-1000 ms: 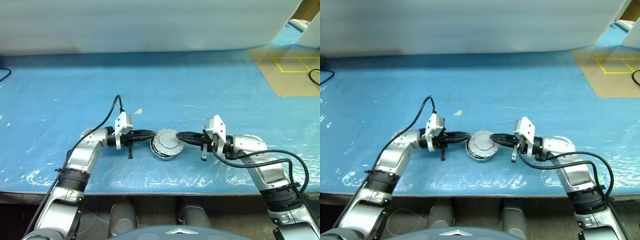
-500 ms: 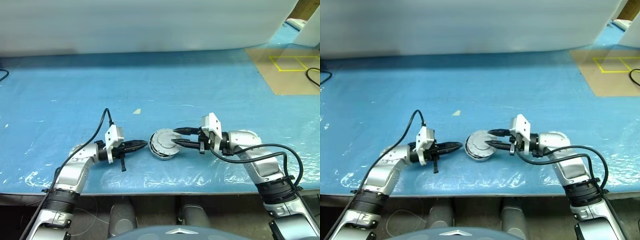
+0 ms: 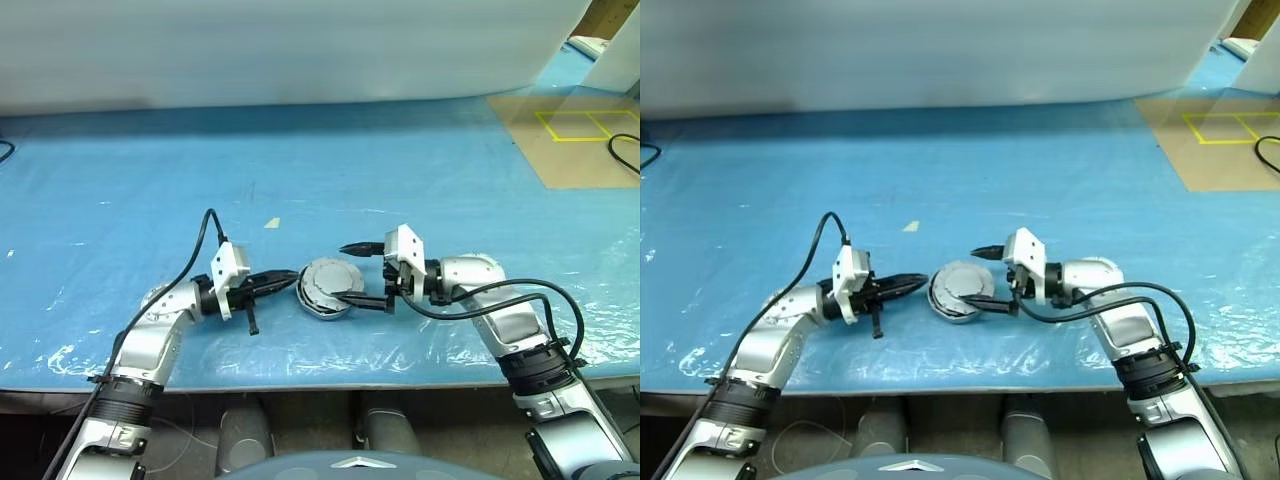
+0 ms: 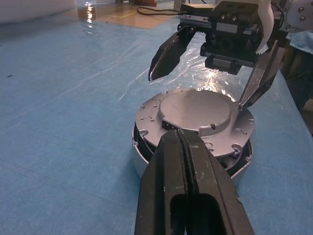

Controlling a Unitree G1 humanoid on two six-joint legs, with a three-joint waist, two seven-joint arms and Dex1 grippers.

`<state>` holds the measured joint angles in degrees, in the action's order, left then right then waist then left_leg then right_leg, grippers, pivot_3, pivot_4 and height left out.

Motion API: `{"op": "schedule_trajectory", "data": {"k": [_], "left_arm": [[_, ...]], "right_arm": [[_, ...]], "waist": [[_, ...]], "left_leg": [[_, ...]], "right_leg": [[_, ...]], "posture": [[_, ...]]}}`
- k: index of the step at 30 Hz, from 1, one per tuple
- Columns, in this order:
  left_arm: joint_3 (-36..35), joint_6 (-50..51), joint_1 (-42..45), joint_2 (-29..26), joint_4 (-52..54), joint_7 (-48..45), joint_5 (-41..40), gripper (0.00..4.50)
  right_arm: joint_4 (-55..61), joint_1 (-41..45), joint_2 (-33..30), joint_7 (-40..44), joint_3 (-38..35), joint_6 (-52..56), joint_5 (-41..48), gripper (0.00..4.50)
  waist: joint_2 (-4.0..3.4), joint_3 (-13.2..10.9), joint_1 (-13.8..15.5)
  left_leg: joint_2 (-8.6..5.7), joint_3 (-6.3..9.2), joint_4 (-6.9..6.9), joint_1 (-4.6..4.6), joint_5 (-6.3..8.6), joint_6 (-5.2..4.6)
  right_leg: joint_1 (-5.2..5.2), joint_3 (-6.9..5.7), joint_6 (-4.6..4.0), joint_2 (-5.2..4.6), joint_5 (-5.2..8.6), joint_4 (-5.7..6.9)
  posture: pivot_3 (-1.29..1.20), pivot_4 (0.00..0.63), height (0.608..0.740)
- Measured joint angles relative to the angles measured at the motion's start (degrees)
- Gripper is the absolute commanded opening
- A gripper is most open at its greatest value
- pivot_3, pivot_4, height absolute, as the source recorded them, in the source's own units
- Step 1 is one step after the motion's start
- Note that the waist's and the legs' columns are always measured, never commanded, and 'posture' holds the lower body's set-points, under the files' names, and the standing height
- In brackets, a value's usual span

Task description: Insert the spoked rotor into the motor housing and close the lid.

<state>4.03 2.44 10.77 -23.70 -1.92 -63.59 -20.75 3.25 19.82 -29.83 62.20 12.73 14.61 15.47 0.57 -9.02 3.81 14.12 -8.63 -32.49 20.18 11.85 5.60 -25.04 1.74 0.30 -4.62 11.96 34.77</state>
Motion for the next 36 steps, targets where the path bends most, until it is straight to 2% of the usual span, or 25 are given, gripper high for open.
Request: {"op": "schedule_trajectory", "data": {"k": [9,12,15,25,36], "left_arm": [[0.33,-0.01,0.01,0.03,-0.02,0.31,-0.22,0.00],[0.32,-0.01,0.01,0.07,-0.02,0.61,-0.22,0.00],[0.28,-0.01,-0.01,0.04,-0.02,1.20,-0.22,0.00],[-0.36,-0.14,-0.27,-0.13,-0.02,2.91,-0.32,0.00],[-0.88,-0.70,-0.43,-0.20,-0.17,4.13,-0.32,0.00]], "right_arm": [[0.03,0.83,1.97,-1.90,3.17,4.39,-1.80,4.47],[0.03,1.59,2.72,-2.43,3.88,4.93,-2.13,3.92],[0.03,1.79,3.04,-2.80,4.02,5.30,-2.48,2.96],[1.46,1.93,4.00,-5.21,5.52,5.58,-4.71,2.94],[4.81,2.26,4.35,-8.26,6.55,12.70,-5.45,2.94]], "waist": [[0.00,0.00,-0.06],[0.00,0.00,-0.03],[0.00,0.00,-0.01],[0.00,0.00,-0.45],[0.00,0.01,-0.77]], "left_leg": [[0.01,0.00,-0.02,-0.01,0.00,0.00],[0.01,0.00,-0.04,-0.02,0.00,0.01],[0.01,0.00,-0.05,-0.02,0.00,0.01],[0.04,0.01,-0.14,-0.08,0.00,0.01],[0.04,0.01,-0.16,-0.12,0.00,0.02]], "right_leg": [[0.00,0.00,0.00,0.00,0.00,0.04],[0.00,0.00,0.00,0.00,0.00,0.06],[0.01,0.00,0.00,0.00,0.00,0.06],[0.04,0.03,0.00,0.02,-0.01,0.19],[0.13,0.04,0.00,0.02,0.00,0.17]], "posture": [[0.00,0.150,0.740],[0.00,0.150,0.740],[0.00,0.150,0.740],[0.00,0.150,0.740],[0.00,0.150,0.740]]}}
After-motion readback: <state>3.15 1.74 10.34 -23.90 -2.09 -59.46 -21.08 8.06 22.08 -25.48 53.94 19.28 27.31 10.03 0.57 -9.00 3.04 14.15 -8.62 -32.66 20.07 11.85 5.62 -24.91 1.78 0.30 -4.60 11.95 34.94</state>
